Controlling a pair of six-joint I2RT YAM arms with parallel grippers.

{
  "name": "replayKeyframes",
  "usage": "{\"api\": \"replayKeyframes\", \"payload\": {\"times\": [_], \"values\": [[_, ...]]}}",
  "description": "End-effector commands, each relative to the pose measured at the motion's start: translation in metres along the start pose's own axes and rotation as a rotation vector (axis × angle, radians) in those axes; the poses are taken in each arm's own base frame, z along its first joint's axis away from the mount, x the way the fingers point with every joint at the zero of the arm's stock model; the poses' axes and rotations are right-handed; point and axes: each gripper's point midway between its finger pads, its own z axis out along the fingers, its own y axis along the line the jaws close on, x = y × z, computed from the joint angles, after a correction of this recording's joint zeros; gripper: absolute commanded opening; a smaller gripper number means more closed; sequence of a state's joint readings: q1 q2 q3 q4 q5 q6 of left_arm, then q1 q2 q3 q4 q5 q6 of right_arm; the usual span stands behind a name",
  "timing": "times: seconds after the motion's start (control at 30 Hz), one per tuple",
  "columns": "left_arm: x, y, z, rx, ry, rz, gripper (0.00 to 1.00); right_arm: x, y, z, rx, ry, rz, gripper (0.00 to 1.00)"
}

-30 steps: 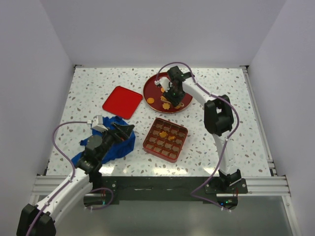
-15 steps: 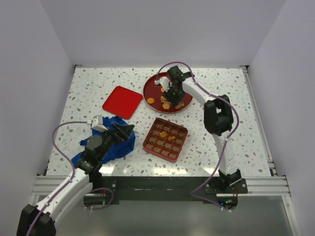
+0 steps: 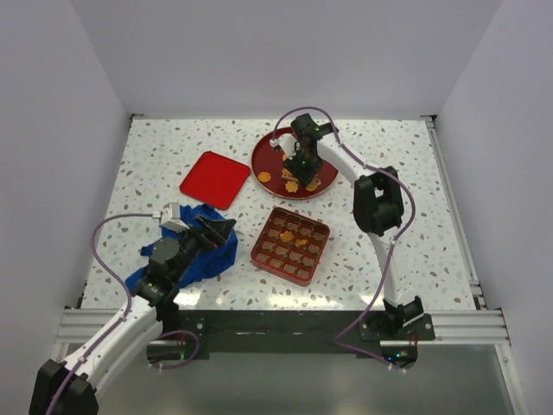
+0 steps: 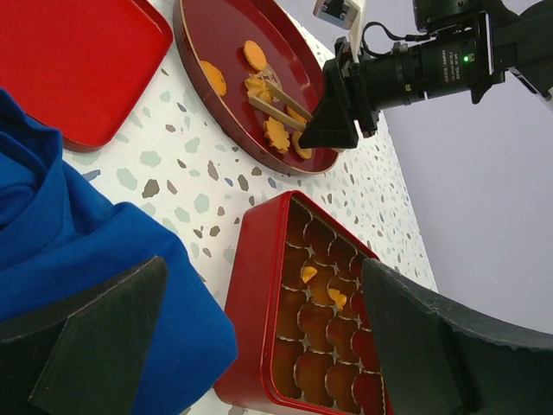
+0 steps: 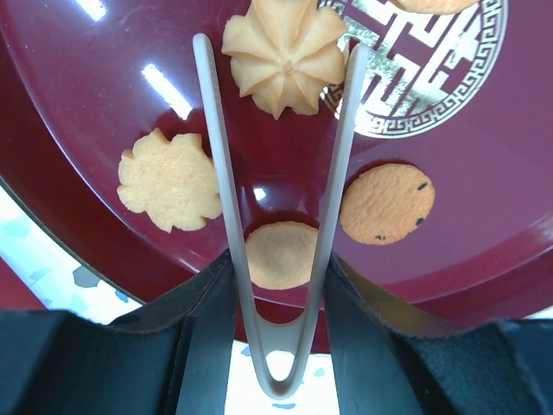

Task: Pack the cookies
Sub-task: Adjust the fake cookies on the plate.

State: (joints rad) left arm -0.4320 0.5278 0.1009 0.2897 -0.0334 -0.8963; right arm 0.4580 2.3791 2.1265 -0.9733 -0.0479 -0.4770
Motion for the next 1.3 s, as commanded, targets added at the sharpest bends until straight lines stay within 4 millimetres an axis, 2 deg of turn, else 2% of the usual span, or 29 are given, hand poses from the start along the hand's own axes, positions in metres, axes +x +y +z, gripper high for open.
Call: {"api": "replayKeyframes", "payload": {"times": [0.0,0.27,0.43,1.0,1.27], "values": [[-0.016,-0.011,0.002,0.029,-0.051,0.017,1.0,-0.007,0.003,-0.012,-0.029,-0.017,0.031,0.44],[-0.015,-0.011,0.002,0.03,-0.047,0.019,1.0,-0.008,0.004,-0.016,-0.043,-0.022,0.048,0.43],[-0.015,-0.012,0.002,0.033,-0.047,0.017,1.0,-0.004,0.005,-0.012,-0.046,-0.004,0.061,0.46],[-0.016,-0.012,0.001,0.032,-0.048,0.017,1.0,-0.001,0.003,-0.005,-0.045,0.013,0.074,0.45],[-0.017,-0.013,0.002,0.034,-0.05,0.016,1.0,-0.005,0.003,-0.014,-0.049,-0.008,0.076,0.44]]}}
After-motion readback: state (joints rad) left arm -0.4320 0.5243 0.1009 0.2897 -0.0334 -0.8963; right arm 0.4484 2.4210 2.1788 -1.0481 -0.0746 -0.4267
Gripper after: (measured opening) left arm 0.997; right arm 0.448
